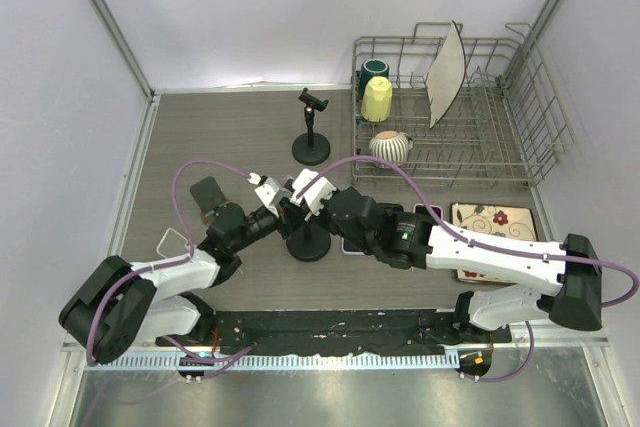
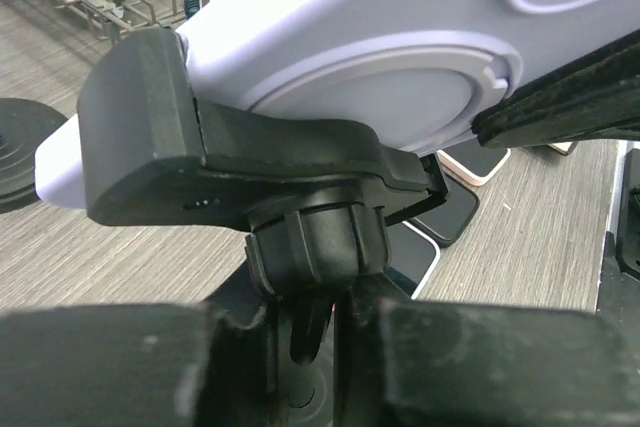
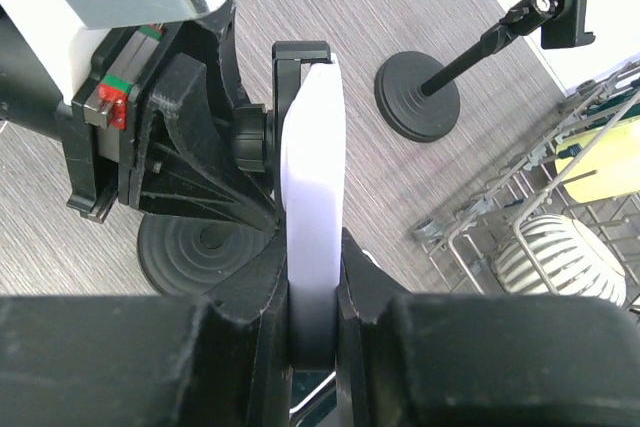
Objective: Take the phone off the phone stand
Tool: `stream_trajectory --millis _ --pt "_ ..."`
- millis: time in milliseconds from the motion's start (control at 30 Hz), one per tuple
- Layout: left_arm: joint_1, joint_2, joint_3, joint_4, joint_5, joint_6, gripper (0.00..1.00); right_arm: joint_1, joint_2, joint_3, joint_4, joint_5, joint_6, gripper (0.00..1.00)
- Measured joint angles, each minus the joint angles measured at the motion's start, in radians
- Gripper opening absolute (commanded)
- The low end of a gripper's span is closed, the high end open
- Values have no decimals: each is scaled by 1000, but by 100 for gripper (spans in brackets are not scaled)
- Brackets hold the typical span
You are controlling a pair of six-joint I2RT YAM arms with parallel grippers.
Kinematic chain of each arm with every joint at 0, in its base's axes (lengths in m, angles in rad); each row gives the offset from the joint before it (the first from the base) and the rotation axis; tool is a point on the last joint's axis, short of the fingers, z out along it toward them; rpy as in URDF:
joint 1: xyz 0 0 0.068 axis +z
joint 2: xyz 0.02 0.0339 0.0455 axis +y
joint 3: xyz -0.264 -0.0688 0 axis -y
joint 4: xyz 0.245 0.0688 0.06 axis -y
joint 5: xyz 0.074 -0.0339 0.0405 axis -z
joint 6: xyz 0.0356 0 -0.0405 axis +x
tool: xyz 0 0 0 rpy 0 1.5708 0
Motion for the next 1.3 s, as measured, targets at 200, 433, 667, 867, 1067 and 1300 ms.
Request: stream_trajectory --millis 200,433,667,867,1067,1300 --pt "-4 3 -1 5 -6 4 0 1 -23 -60 82 10 17 12" --pt "-25 28 -4 48 -26 4 0 0 -76 -175 248 20 47 30" --pt "-59 36 -4 60 -18 -4 0 5 -82 -235 431 10 85 43" --pt "-64 36 -4 60 -17 -4 0 5 -82 -257 531 17 96 44" --pt "-64 35 -5 61 -21 -10 0 -15 -82 -334 601 22 118 53" --pt "-66 36 -24 108 -39 -81 0 -30 -130 -402 656 -25 147 67"
